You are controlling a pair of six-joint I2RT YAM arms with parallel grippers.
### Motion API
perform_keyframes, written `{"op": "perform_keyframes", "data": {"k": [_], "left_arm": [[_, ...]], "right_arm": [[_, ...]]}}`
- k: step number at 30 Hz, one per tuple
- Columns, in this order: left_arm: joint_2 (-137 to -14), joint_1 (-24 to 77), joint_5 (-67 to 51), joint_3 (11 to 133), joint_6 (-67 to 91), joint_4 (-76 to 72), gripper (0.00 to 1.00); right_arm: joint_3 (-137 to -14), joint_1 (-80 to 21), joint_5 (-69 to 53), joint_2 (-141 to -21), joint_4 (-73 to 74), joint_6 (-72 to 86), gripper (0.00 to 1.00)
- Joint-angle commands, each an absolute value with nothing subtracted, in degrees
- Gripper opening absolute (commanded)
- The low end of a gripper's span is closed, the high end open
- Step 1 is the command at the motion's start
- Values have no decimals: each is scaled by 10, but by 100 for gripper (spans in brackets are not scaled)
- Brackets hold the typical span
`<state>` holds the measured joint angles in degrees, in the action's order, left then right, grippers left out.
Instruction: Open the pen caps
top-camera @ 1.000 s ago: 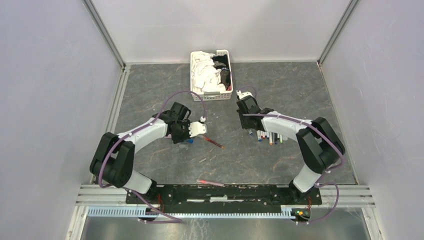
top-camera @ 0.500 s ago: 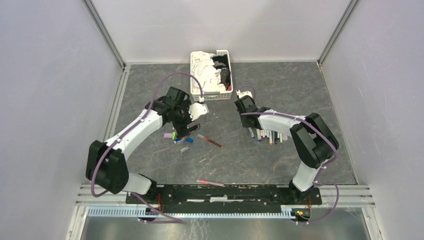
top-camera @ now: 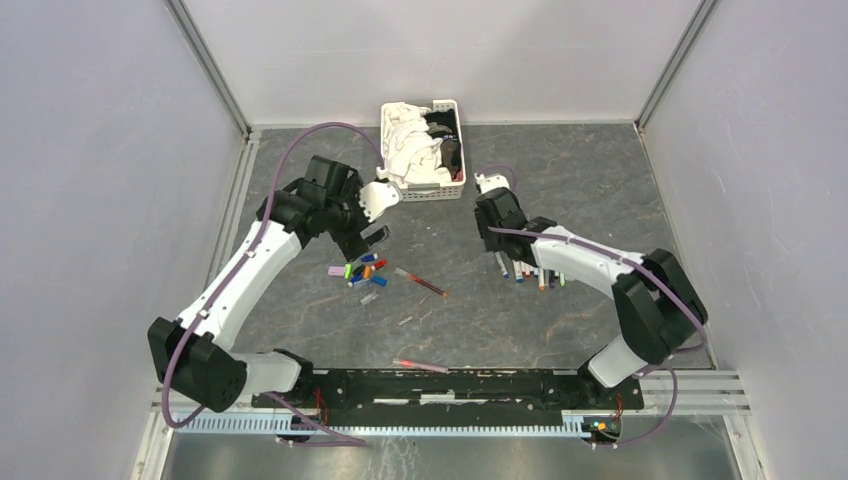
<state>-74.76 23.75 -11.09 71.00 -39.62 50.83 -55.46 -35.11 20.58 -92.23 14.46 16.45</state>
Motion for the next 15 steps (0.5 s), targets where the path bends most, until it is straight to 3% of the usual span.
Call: {"op": "perform_keyframes", "data": {"k": [1,7,15], "left_arm": [[-712,227,-58,727,-352,487,100],[-683,213,-44,703,-321,450,100],[-687,208,-85,708,-325,483,100]], "right_arm": [[-562,-404,145,-870,110,127,45],[-613,-490,15,-928,108,63,54],[-655,-526,-20,-1015,118,43,56]]}}
